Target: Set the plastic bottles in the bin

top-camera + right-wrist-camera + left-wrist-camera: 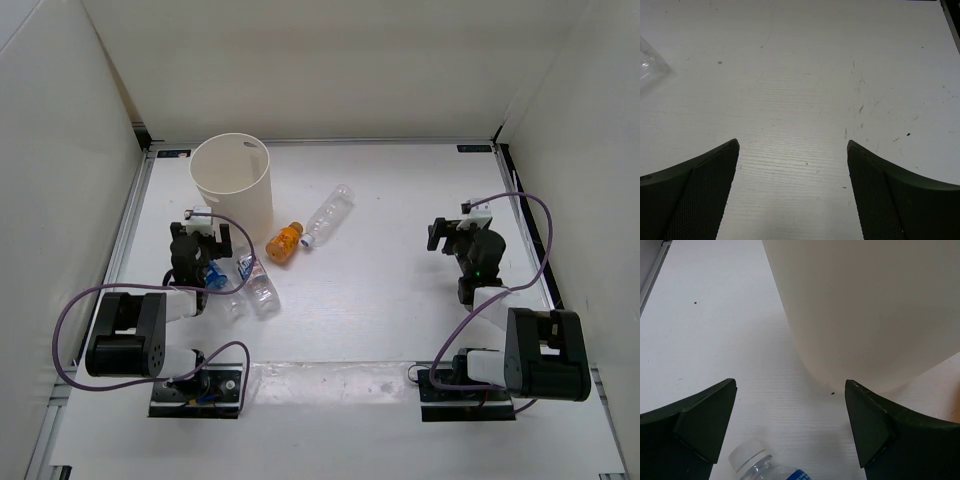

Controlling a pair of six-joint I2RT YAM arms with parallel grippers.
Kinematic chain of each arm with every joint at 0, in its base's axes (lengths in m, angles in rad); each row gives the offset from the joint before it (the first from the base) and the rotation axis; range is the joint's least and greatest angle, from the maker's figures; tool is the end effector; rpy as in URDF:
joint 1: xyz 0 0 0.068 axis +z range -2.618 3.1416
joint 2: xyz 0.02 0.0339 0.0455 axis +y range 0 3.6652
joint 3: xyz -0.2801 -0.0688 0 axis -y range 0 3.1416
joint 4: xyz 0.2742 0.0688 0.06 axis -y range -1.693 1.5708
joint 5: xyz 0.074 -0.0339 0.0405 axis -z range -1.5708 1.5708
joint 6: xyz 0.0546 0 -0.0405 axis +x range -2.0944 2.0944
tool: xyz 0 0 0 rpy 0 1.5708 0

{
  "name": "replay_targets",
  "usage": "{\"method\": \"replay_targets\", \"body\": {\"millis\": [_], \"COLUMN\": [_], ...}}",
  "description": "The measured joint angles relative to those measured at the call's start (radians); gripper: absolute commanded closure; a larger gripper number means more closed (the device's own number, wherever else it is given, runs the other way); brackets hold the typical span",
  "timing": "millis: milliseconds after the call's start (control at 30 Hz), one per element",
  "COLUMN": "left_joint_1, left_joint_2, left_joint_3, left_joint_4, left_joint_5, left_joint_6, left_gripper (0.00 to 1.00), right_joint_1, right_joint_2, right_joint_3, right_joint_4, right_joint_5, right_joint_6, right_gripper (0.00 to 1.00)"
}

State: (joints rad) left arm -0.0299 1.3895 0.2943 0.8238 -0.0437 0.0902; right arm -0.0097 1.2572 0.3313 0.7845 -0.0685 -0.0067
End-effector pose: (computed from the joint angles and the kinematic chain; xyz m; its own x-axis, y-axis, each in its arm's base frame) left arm 0.2722 -0.0058 0.1383 -0.2680 0.0980 -0.9584 0.0120 0.9951 0.0984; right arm 0.2736 0.0011 0.1788 -0.1405 -0.0053 -0.9901 -0.0590 0.9983 0.0030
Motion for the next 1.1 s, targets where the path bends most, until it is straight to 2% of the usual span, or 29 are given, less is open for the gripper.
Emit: {"method": "replay_targets", "body": {"millis": [1100], "left_joint_1": [0.0], "left_joint_2": [0.0], "left_joint_3": [0.0], "left_joint_4": [0.0], "left_joint_5": [0.0], "left_joint_6": [0.0], "left_gripper": [0.0], "right_joint_1": [0.003], "right_joint_2": [0.0], "right_joint_3": [0.0], "right_joint_4": [0.0], "right_joint_5": [0.013], "right_joint_6": [0.0], "right_gripper": [0.1]}}
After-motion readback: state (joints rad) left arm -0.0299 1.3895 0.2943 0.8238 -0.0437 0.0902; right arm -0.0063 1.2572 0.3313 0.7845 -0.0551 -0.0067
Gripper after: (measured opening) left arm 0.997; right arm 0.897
